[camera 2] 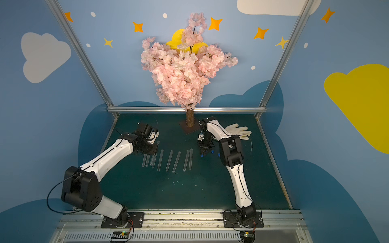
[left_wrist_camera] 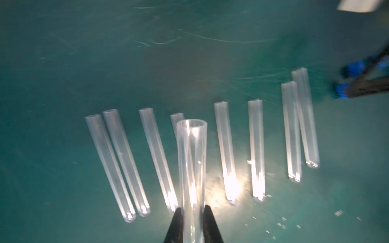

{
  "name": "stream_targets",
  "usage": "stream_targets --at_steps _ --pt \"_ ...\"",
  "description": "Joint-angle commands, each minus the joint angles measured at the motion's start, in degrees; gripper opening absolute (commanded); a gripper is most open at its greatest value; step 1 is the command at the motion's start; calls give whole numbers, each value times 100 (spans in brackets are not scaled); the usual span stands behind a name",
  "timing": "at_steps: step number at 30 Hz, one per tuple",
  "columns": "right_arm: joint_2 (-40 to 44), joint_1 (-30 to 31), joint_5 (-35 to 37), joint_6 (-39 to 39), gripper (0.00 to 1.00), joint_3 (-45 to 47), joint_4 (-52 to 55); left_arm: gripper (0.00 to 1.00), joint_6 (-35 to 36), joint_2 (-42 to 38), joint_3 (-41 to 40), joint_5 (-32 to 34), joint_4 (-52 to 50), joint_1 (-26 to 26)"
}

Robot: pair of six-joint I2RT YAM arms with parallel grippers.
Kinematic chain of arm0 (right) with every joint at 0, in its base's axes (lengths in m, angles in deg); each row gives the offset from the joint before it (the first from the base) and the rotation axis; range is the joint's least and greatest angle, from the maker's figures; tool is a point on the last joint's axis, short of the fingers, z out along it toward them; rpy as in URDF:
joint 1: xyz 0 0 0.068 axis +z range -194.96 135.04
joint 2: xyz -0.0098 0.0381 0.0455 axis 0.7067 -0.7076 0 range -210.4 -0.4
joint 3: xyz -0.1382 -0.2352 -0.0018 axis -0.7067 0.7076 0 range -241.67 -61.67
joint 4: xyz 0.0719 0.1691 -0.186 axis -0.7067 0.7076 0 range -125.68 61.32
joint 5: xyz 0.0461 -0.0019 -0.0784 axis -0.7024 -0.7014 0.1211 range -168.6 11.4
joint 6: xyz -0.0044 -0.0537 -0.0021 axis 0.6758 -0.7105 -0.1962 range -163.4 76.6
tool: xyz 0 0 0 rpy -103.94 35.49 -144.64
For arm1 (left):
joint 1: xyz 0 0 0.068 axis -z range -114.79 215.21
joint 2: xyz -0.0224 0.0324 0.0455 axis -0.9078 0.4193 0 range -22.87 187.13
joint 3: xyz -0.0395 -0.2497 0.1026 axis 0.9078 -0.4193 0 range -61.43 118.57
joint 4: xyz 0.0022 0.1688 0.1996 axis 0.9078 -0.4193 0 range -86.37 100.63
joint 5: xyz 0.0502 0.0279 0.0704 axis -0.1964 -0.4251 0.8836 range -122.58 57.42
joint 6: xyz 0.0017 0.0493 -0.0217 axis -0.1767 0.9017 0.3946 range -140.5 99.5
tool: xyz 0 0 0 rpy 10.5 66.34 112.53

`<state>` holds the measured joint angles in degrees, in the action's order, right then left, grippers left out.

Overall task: Remove stoppers from test tubes
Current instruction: Place the stopper at the center of the board, then place the test tube at the center of the board.

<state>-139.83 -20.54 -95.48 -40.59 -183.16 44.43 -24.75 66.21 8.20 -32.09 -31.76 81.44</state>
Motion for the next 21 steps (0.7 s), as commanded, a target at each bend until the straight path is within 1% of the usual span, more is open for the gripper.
stream_targets --at_steps 1,4,8,10,12,15,16,21 --pt "428 -8 86 42 32 14 176 14 292 246 112 173 18 -499" --pt "558 -23 90 60 33 20 258 14 416 506 213 289 4 -909" --pt "864 -8 -131 142 35 195 135 13 419 840 388 360 -7 -1383" --pt "1036 0 -334 198 36 299 17 14 418 979 445 405 32 -1516" --pt "1210 15 -510 237 38 402 -122 14 461 1102 455 483 102 -1544" --pt "1517 29 -736 281 47 599 -405 14 483 1305 449 581 175 -1544" --pt "1639 26 -832 288 52 674 -537 14 460 1379 434 620 195 -1548" --pt "2166 27 -1105 315 65 997 -1118 15 366 1543 322 671 304 -1561"
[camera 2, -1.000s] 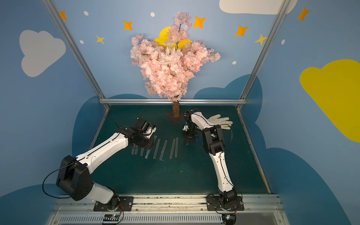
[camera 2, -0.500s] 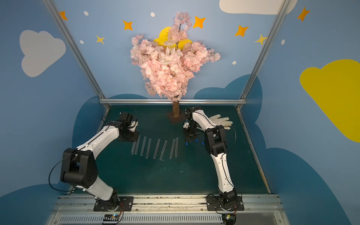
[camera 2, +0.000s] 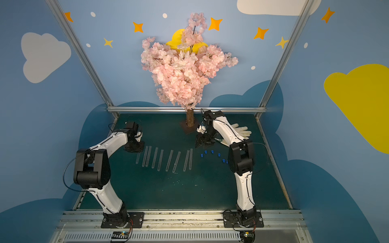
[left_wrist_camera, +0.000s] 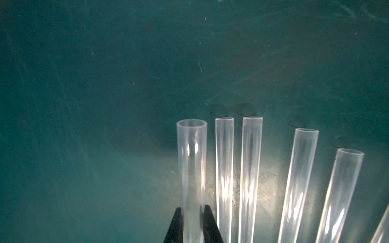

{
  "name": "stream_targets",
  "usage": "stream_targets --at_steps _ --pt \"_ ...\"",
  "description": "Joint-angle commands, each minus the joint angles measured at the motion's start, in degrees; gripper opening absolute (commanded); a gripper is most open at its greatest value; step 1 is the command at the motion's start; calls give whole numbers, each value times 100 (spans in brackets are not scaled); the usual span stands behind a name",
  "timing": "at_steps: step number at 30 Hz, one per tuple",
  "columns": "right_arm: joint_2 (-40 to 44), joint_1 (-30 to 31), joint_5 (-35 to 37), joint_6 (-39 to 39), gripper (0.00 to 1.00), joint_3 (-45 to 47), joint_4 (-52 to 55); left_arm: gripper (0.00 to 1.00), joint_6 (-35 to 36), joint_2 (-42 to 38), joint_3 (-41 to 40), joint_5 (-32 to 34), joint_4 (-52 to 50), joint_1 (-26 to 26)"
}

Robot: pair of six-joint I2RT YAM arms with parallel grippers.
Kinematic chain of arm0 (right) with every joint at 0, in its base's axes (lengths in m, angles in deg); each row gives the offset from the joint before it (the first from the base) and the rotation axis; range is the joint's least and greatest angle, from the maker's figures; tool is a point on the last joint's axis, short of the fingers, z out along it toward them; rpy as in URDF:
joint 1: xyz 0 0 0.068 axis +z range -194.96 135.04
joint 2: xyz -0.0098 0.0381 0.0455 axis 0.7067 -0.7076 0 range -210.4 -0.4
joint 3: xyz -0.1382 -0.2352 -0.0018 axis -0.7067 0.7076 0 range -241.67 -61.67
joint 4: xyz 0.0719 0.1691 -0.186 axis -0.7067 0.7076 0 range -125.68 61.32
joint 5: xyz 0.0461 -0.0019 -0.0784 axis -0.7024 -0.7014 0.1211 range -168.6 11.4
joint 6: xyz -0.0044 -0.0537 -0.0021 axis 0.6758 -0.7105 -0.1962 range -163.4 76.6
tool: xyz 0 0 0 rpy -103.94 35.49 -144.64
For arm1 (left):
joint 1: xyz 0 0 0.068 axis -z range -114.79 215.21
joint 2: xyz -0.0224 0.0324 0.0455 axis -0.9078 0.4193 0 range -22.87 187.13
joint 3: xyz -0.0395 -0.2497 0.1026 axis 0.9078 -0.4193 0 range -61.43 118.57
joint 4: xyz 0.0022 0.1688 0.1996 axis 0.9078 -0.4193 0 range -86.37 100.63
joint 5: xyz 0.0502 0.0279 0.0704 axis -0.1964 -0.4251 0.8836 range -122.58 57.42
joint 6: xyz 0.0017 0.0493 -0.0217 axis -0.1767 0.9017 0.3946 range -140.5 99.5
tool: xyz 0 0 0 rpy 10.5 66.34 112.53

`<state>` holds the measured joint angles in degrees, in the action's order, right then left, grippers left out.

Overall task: Remove stoppers from test tubes
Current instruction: Place the test tube at the center of the board.

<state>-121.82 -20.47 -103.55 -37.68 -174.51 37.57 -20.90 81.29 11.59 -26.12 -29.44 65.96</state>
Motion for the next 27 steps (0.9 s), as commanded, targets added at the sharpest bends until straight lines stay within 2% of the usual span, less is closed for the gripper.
stream_targets --at_steps 1,6,20,27 --pt "447 19 -300 32 67 183 -519 15 -14 62 -39 90 102 -11" --pt "779 9 -121 43 74 305 -716 18 49 276 -42 190 145 -11" --pt "1857 -389 284 441 80 580 -1462 23 30 675 121 145 145 -6" --pt "2462 -739 977 719 84 443 -1706 37 -71 576 196 176 10 -10"
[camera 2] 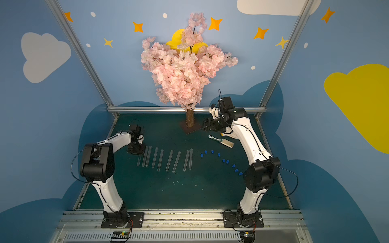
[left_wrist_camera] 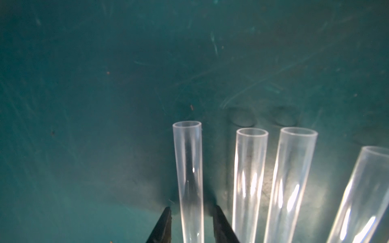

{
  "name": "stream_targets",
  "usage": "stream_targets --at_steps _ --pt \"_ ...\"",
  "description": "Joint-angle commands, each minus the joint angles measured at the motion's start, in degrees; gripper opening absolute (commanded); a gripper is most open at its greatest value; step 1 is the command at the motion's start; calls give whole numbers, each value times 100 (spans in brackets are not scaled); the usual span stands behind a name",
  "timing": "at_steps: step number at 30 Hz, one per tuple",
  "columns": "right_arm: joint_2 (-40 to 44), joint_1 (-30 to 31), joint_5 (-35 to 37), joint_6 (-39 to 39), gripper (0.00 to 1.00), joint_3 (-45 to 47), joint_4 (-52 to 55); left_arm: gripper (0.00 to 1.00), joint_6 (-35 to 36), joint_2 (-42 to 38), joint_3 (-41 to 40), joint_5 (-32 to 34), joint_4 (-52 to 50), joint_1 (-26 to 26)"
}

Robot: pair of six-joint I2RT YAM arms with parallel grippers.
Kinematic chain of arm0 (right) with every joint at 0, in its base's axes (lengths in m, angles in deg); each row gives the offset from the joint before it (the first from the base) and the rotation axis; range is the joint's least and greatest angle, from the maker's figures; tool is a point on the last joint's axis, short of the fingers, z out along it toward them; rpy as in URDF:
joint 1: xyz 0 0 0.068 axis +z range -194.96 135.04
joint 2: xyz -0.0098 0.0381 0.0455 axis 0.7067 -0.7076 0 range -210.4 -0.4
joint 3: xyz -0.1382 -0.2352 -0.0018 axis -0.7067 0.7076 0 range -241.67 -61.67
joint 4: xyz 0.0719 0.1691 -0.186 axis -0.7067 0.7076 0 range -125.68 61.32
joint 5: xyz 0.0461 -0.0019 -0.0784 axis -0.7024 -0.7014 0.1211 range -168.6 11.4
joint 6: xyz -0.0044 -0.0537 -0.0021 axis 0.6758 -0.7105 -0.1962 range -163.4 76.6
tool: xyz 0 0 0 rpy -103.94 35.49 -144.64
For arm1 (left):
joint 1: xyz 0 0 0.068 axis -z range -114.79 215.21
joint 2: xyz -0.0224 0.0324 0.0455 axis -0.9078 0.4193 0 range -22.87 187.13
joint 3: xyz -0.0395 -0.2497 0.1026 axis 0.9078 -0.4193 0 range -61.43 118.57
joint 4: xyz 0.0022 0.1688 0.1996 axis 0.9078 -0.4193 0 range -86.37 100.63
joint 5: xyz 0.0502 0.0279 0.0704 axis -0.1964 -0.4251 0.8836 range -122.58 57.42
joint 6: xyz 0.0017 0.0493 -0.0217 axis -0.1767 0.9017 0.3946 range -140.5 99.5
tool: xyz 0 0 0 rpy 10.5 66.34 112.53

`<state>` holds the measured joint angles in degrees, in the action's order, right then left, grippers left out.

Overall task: Remove stoppers from test tubes
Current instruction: Place the test tube at the center of the board, then reset both arms

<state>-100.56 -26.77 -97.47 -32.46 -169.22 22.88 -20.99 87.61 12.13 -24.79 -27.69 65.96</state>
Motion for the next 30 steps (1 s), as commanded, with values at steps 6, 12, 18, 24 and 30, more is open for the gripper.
stream_targets --at_steps 6,12,18,24,30 --pt "1298 -440 866 316 92 1154 -1266 44 -83 -658 151 150 -350 -5" --pt "2080 -857 1346 327 92 2106 -1565 52 -224 -1610 -128 23 -446 -4" --pt "2549 -1585 1440 662 92 3351 -2277 61 -531 -3347 -1546 -345 1004 50" --pt "2616 -2729 -167 1215 92 4945 -4005 100 -766 -4952 -3279 -235 3086 33" --pt "2560 -2968 -946 -142 92 6063 -5598 100 -847 -4815 -3841 381 3868 -7"
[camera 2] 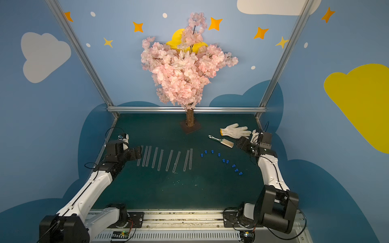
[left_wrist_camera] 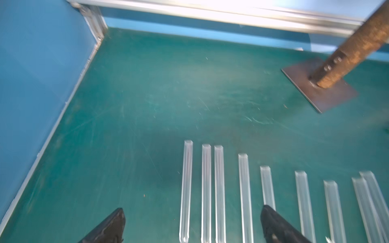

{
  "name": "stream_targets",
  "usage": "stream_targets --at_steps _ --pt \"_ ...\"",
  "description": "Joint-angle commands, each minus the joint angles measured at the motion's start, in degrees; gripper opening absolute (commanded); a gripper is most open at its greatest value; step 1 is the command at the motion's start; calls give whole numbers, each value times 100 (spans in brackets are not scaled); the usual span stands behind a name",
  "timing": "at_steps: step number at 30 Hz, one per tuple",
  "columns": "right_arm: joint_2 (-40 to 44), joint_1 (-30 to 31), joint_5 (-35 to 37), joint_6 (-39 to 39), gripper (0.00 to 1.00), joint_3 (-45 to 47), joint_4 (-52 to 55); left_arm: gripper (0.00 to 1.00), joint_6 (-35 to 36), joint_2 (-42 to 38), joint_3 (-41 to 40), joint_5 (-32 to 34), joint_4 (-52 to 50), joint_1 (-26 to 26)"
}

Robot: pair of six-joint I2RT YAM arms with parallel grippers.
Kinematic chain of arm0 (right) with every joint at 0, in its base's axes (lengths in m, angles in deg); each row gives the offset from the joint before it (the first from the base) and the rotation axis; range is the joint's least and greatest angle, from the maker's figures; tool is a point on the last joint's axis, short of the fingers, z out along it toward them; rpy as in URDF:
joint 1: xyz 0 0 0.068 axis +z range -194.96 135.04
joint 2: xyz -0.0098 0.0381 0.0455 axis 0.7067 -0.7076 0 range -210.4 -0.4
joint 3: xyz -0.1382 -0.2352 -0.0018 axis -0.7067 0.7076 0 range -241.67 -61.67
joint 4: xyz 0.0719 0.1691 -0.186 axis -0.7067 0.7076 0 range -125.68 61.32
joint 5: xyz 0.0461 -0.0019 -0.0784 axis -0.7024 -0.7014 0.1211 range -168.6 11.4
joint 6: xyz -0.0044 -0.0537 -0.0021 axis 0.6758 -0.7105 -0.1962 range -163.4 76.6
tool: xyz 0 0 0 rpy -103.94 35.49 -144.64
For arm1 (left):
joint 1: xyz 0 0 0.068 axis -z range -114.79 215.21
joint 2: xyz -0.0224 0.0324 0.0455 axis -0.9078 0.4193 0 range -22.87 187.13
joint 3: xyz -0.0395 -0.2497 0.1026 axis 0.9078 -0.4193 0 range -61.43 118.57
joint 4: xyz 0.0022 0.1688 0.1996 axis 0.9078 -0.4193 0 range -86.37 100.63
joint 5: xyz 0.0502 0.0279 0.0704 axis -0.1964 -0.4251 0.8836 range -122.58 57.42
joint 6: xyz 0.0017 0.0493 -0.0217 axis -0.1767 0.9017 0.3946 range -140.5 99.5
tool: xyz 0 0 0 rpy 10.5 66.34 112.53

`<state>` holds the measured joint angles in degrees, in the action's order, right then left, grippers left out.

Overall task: Remove stoppers from test tubes
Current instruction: Reset both arms

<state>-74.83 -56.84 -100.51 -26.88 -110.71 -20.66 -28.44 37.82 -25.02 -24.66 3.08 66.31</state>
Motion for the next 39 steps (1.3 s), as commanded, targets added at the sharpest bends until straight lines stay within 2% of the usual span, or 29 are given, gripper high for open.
stream_targets --at_steps 1,5,8,12,15,17,19,22,25,29,33,39 --pt "-38 53 -561 -854 92 335 -1411 100 -73 250 -162 461 874 -41" --pt "-257 71 -426 -1375 92 828 -2171 100 225 518 -551 388 1782 -54" --pt "-404 95 -519 -1334 92 1442 -3322 100 598 672 -1155 169 3127 -55" --pt "-783 81 -487 -1307 92 1843 -4270 100 812 1086 -1358 -89 3729 -55" --pt "-908 145 -620 -1436 92 1775 -4267 100 716 1490 -1564 -221 4499 -56" --pt "-844 311 -578 -1627 92 1894 -4402 100 844 1618 -1484 -307 4607 -57" --pt "-796 534 -330 -1815 92 2021 -4556 100 776 1877 -1418 -535 4791 -179" --pt "-805 856 330 -1954 92 2126 -4679 100 790 2375 -1603 -810 5586 -232" --pt "-1030 902 503 -1914 92 2306 -5196 100 693 2847 -1737 -530 6344 -224" --pt "-1019 995 823 -1882 92 2258 -5060 100 526 2700 -1426 -100 5509 -218" --pt "-1031 1089 1129 -1843 92 2203 -4964 100 557 2710 -1427 -72 5548 -190" --pt "-1024 1091 1148 -1838 92 2210 -4957 100 557 2729 -1432 -36 5571 -165"
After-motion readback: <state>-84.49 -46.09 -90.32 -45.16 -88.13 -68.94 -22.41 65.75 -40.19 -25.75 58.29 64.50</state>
